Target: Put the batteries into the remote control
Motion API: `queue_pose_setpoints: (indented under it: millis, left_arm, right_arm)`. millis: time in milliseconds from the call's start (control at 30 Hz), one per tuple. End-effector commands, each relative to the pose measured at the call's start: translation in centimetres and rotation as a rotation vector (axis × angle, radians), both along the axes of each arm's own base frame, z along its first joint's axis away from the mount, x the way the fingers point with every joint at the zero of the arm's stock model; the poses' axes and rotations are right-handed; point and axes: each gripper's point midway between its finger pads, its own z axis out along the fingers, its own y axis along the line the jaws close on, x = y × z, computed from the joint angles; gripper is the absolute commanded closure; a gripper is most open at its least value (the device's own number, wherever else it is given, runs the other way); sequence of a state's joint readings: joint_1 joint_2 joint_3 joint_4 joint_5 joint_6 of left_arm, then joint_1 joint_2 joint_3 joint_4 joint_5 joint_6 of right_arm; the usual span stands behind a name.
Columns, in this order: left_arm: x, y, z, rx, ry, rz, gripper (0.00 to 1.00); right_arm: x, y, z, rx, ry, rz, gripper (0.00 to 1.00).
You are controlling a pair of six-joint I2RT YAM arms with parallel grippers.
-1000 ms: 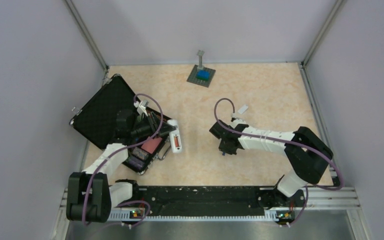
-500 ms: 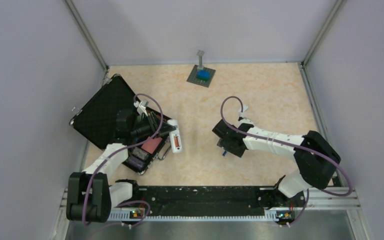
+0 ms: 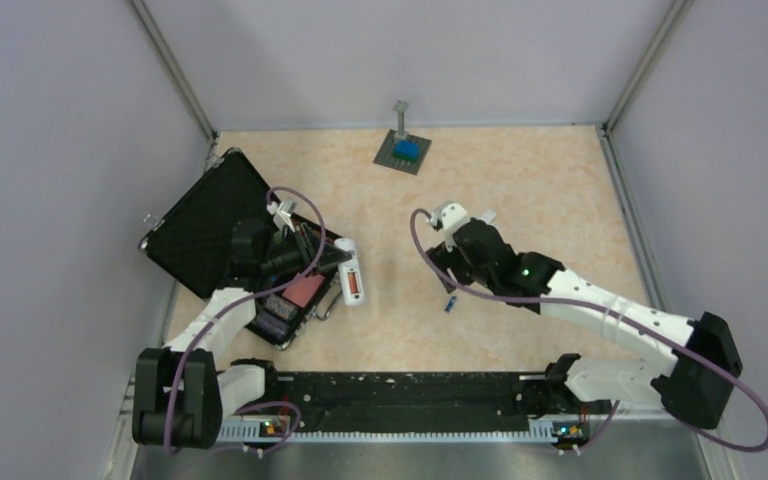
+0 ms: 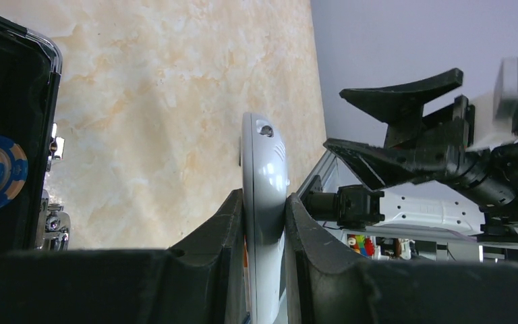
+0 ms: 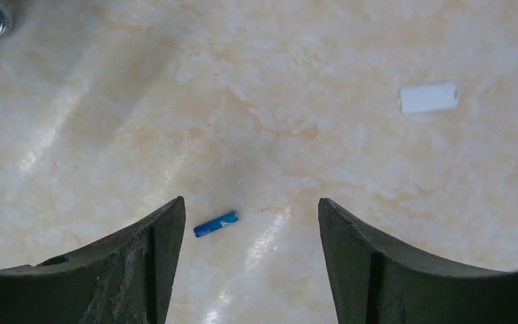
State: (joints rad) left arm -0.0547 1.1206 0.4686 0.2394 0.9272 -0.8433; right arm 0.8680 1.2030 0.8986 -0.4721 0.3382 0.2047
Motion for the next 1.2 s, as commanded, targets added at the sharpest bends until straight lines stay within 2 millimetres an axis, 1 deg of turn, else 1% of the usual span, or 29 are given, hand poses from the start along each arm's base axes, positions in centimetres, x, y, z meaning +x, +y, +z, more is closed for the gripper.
queue_pose_setpoints:
  millis: [0, 67, 167, 233, 333, 500, 767, 833, 900, 967, 1167]
  left_arm:
    - [0.3, 0.0, 1.8, -0.009, -0.075, -0.010, 1.00]
    - [0.4, 0.0, 1.9, -0.009, -0.075, -0.003, 1.00]
    - [0.8, 0.2, 2.0, -0.013, -0.069, 0.009, 1.00]
    - [1.0, 0.4, 2.1, -0.017, -0.062, 0.016, 1.00]
    - [1.4, 0.6, 2.0, -0.019, -0.048, 0.028, 1.00]
    - [2.2, 1.0, 1.7, -0.020, -0.028, 0.045, 1.00]
    - [2.7, 1.1, 1.6, -0.023, -0.026, 0.041, 1.00]
    - [2.8, 1.1, 1.5, -0.022, -0.022, 0.040, 1.00]
    - [3.2, 1.8, 1.2, -0.021, -0.016, 0.060, 1.00]
    - [3.2, 1.9, 0.8, -0.022, -0.007, 0.064, 1.00]
    - [3.6, 2.2, 0.8, -0.027, -0.009, 0.070, 1.00]
  right_arm:
    - [-0.7, 1.8, 1.2, -0.198, -0.266, 0.590, 0.27]
    - [-1.4, 2.0, 0.5, -0.224, -0.306, 0.696, 0.27]
    - [-2.2, 2.0, -1.4, -0.270, -0.313, 0.807, 0.27]
    - [-2.6, 1.9, -3.1, -0.309, -0.275, 0.859, 0.27]
    - [-3.3, 1.8, -5.1, -0.357, -0.216, 0.952, 0.29]
    - [-3.2, 1.5, -7.1, -0.438, -0.169, 1.028, 0.29]
    - [-2.9, 1.2, -9.1, -0.519, -0.132, 1.090, 0.32]
    - [-2.6, 1.4, -9.1, -0.521, -0.144, 1.091, 0.33]
    - [-2.4, 1.6, -9.1, -0.519, -0.156, 1.091, 0.33]
    - [-2.2, 1.6, -9.3, -0.529, -0.158, 1.095, 0.34]
    - [-2.2, 2.1, -10.0, -0.515, -0.158, 1.122, 0.35]
